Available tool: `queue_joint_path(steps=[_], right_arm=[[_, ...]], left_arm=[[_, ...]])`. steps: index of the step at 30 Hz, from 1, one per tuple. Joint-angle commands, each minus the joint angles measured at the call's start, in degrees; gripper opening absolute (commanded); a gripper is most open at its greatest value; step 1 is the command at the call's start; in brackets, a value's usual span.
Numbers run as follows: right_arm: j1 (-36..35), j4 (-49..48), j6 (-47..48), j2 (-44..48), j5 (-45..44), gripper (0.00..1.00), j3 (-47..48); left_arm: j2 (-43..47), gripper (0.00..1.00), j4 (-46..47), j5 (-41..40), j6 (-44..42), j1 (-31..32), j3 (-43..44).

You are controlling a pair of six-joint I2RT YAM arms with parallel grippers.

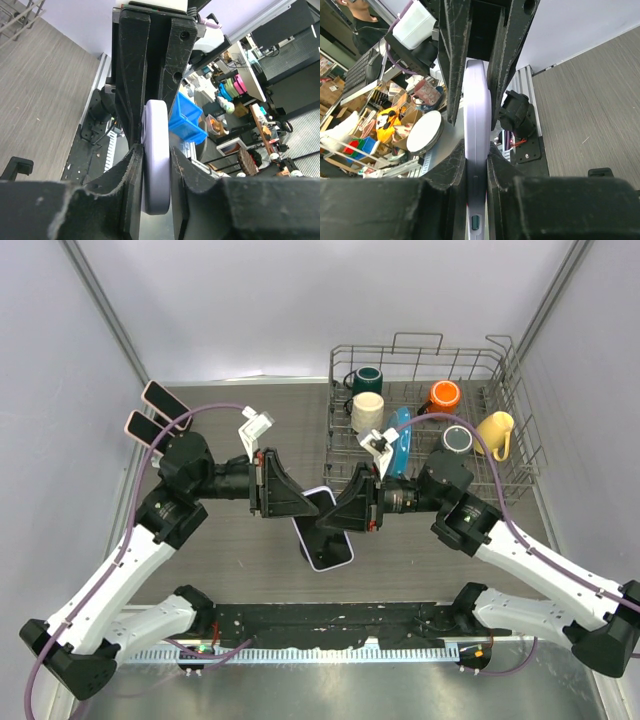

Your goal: Place the phone on the phone stand

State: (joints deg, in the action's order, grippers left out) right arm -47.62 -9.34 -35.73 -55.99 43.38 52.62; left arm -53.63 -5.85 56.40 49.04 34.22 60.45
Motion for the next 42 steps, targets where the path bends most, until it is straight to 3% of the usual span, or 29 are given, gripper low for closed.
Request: queue_joint_path(steps=[1, 2, 4, 5, 6, 9, 11, 15, 20, 22, 25, 28, 29, 30, 31, 32, 35, 38, 42], right_arm=[[-0.2, -3.5, 0.4, -0.3, 0.4, 0.01, 3.3], [-0.2, -3.8, 0.2, -0.3, 0.3, 0.01, 3.1], [-0.3, -3.8, 0.1, -0.3, -0.7, 0.01, 2.9], [-0.2, -1.8, 0.5, 0.2, -2.0, 0.01, 3.4], [-0.2, 0.1, 1.1, 0.9, -5.1, 0.01, 3.8], [-0.1, 3.2, 0.0, 5.3, -22.2, 0.01, 2.8], [0.0, -0.4, -5.3, 8.4, -31.5, 0.01, 0.3], [0.0, -14.0, -13.8, 9.7, -33.6, 0.01, -4.1], [0.0, -20.5, -17.5, 6.9, -31.3, 0.01, -3.4], [-0.1, -22.2, -18.1, 6.3, -31.3, 0.01, -3.8], [-0.1, -23.4, -18.4, 6.2, -31.9, 0.01, -4.7], [-0.1, -23.4, -18.7, 5.9, -31.1, 0.01, -4.2], [-0.1, -21.9, -18.2, 5.8, -30.5, 0.01, -3.7], [-0.1, -19.8, -16.1, 5.8, -29.4, 0.01, -2.7], [-0.2, -13.0, -14.0, 6.0, -29.1, 0.06, -0.1], [0.0, -8.7, -11.8, 6.3, -28.8, 0.24, 1.5], [1.8, 6.2, -3.0, 5.8, -23.3, 0.47, 8.0], [4.6, 16.3, 1.3, 3.9, -13.8, 0.63, 13.5], [7.1, 21.4, 2.3, 0.3, -4.4, 0.63, 17.5]], left_arm=[[1.1, 0.25, -3.3, 1.6, -2.5, 0.5, 2.0], [1.2, 0.23, -3.3, 1.3, -2.6, 0.5, 1.9], [1.3, 0.29, -6.7, -0.4, -4.3, 0.5, 2.6], [1.5, 0.39, -9.9, -2.8, -8.9, 0.5, 3.4], [2.7, 0.59, -12.8, -5.8, -10.7, 0.5, 4.8], [7.3, 0.84, -13.5, -18.1, -9.5, 0.4, 1.2], [12.0, 0.87, -3.9, -22.0, -4.8, 0.4, -3.3], [12.2, 0.88, 17.7, -18.4, 9.8, 0.6, -14.9], [10.1, 0.88, 22.5, -17.7, 11.2, 2.8, -15.0], [8.9, 0.86, 24.1, -17.4, 11.4, 3.6, -14.5], [6.2, 0.71, 27.6, -17.2, 12.0, 5.8, -14.1], [4.1, 0.46, 28.3, -16.9, 12.1, 7.1, -13.8], [3.6, 0.27, 28.8, -16.4, 12.2, 7.1, -13.7], [3.8, 0.16, 27.9, -16.3, 11.9, 7.1, -13.6], [4.1, 0.06, 26.3, -16.3, 11.0, 7.1, -13.3], [4.4, 0.0, 21.5, -16.2, 8.3, 7.1, -12.3], [6.7, 0.0, 13.1, -16.4, 3.2, 7.1, -10.7], [8.7, 0.0, 12.3, -14.8, 2.6, 7.1, -11.1], [9.7, 0.0, 12.9, -11.9, 2.3, 7.1, -11.1]])
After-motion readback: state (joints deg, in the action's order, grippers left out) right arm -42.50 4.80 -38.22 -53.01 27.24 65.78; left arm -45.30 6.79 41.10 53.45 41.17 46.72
